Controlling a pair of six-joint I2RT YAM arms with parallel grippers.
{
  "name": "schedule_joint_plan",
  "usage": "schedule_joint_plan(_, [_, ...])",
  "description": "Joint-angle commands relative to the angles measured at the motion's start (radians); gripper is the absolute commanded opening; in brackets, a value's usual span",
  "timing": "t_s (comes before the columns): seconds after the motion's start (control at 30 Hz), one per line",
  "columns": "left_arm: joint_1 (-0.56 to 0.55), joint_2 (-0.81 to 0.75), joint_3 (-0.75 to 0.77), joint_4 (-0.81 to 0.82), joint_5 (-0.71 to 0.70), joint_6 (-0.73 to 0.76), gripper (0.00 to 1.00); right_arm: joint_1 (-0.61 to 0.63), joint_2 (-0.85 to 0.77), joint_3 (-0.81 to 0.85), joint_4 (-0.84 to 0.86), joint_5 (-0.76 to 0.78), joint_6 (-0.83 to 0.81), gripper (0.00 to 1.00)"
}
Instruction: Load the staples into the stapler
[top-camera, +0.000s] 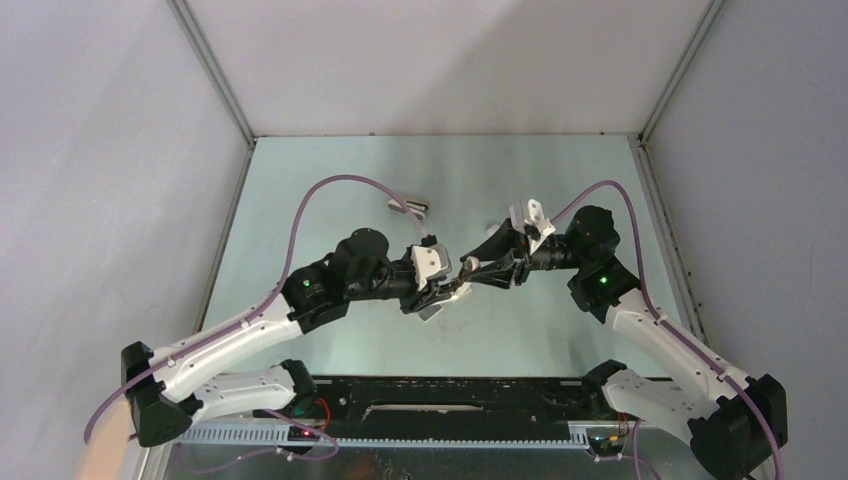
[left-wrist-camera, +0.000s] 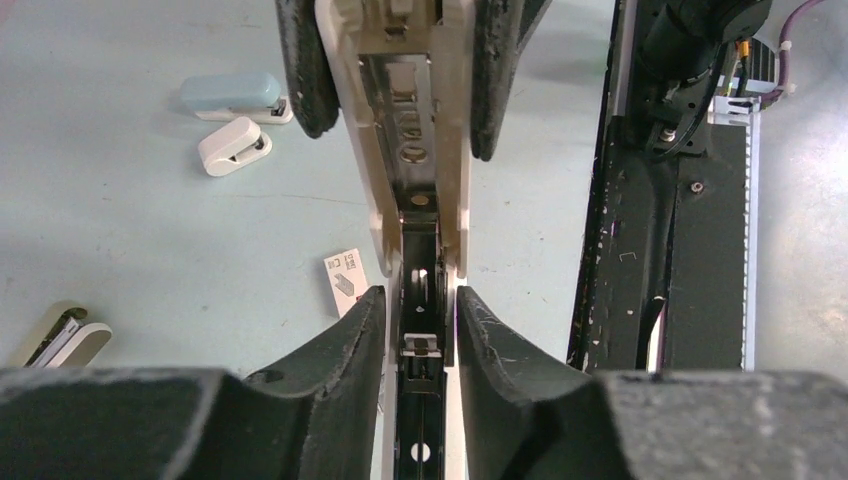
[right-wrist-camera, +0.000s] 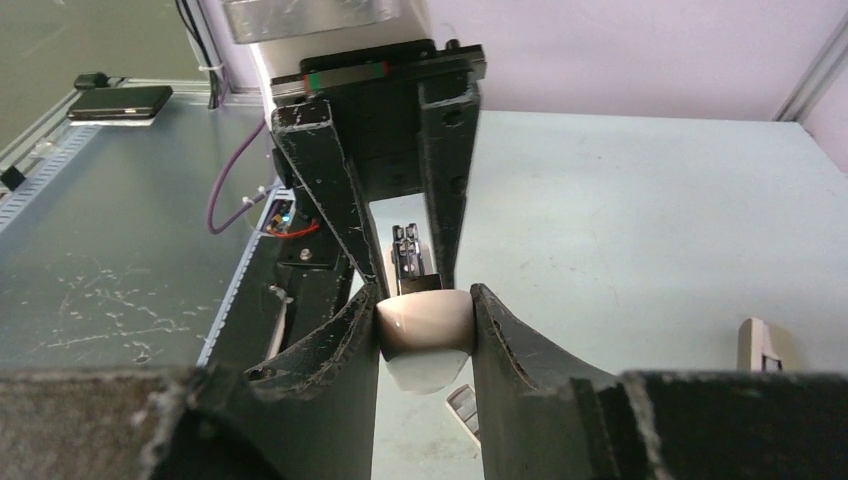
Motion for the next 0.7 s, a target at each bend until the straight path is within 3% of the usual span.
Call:
schedule_joint_plan(0.0, [-0.013,0.001,0.036,-0.009,0.005,0.026,0.33,0.006,-0.004,0.056,0.024,0.003,-0.014,0.0])
schedule_joint_plan(0.47, [-0.029,0.018,0.03,-0.018,0.006,0.011,0.37,0.018,-0.008,0.056,0.017,0.002,-0.018,0.0])
schedule_joint_plan(0.67, [-0.029,0.03,0.047,-0.034,-0.026,-0.004,0.16,0.019,-0.017,0.057,-0.03,0.035,-0.049,0.0])
